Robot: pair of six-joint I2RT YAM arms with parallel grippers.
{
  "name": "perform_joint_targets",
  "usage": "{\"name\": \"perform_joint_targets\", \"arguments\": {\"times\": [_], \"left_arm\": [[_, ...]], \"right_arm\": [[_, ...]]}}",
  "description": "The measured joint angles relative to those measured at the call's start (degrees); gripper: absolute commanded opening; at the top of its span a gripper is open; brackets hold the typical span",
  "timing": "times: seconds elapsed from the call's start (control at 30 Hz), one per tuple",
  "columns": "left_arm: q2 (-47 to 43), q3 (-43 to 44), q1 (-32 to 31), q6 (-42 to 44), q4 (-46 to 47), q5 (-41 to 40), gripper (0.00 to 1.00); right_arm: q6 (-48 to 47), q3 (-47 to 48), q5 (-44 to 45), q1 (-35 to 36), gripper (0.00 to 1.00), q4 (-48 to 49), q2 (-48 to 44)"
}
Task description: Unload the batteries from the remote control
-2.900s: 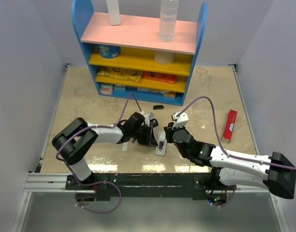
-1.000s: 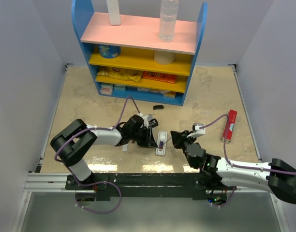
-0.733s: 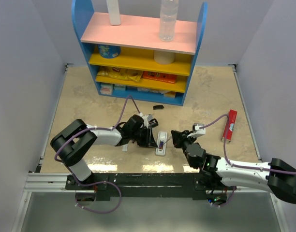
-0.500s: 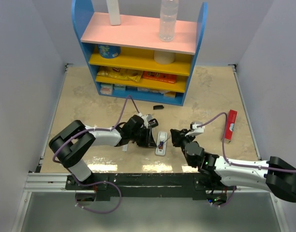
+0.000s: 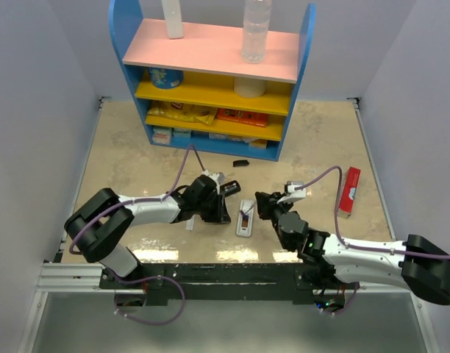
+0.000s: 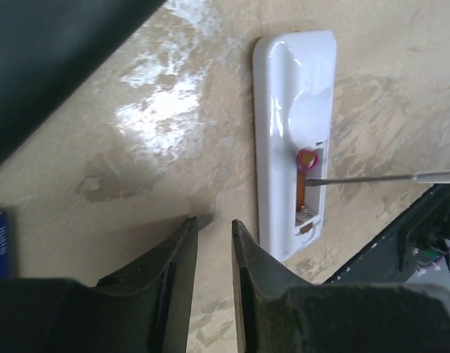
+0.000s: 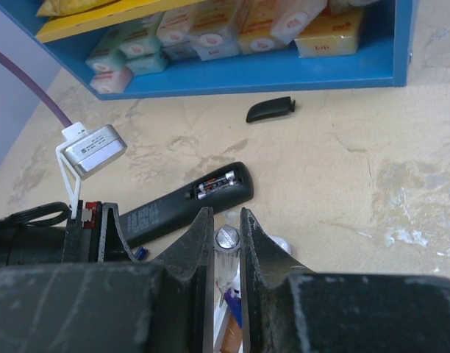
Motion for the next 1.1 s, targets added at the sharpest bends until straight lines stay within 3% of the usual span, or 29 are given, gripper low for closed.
{"name": "perform_joint_targets", "arguments": {"times": [0.33, 0.53, 1.1], "left_arm": [[-5.0, 1.4, 0.0, 1.6, -7.3, -6.4, 0.32], [-5.7, 1.9, 0.0, 2.5, -8.1, -7.1, 0.33], [-1.5, 2.0, 0.0, 3.1, -0.2, 2.9, 0.32]], "right_arm": [[-7.5, 4.9, 0.1, -0.5, 0.00, 1.5, 6.4], [-10.7, 10.3, -3.1, -1.2, 0.00, -2.7, 5.7], [-10.9, 10.7, -8.7, -1.2, 0.00, -18.0, -6.5]]}}
